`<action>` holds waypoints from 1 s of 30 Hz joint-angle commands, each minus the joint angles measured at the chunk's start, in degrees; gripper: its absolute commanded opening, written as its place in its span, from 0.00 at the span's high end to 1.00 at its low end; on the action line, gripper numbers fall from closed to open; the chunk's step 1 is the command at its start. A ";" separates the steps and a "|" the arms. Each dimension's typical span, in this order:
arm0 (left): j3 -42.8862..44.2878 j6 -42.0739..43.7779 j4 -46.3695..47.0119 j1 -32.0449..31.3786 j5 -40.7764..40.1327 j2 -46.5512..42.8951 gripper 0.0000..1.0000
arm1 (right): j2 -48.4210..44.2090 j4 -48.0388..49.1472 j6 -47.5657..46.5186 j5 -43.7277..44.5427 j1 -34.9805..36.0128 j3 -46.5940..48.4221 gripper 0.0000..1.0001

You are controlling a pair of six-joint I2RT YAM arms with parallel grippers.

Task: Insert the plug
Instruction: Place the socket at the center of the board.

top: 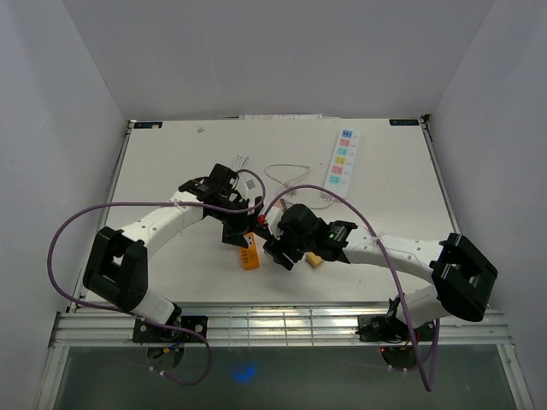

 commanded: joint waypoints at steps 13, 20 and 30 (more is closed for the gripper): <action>-1.93 -3.95 9.67 -3.61 7.86 0.40 0.02 | -5.00 8.00 1.28 -4.45 0.66 0.21 0.85; -5.18 -6.15 12.92 -2.65 8.10 -0.65 0.02 | -7.72 8.51 2.51 -2.61 0.66 -2.86 0.85; -6.41 -7.12 15.47 -3.61 11.37 -0.31 0.02 | -8.70 9.49 2.86 -2.52 0.57 -3.83 0.82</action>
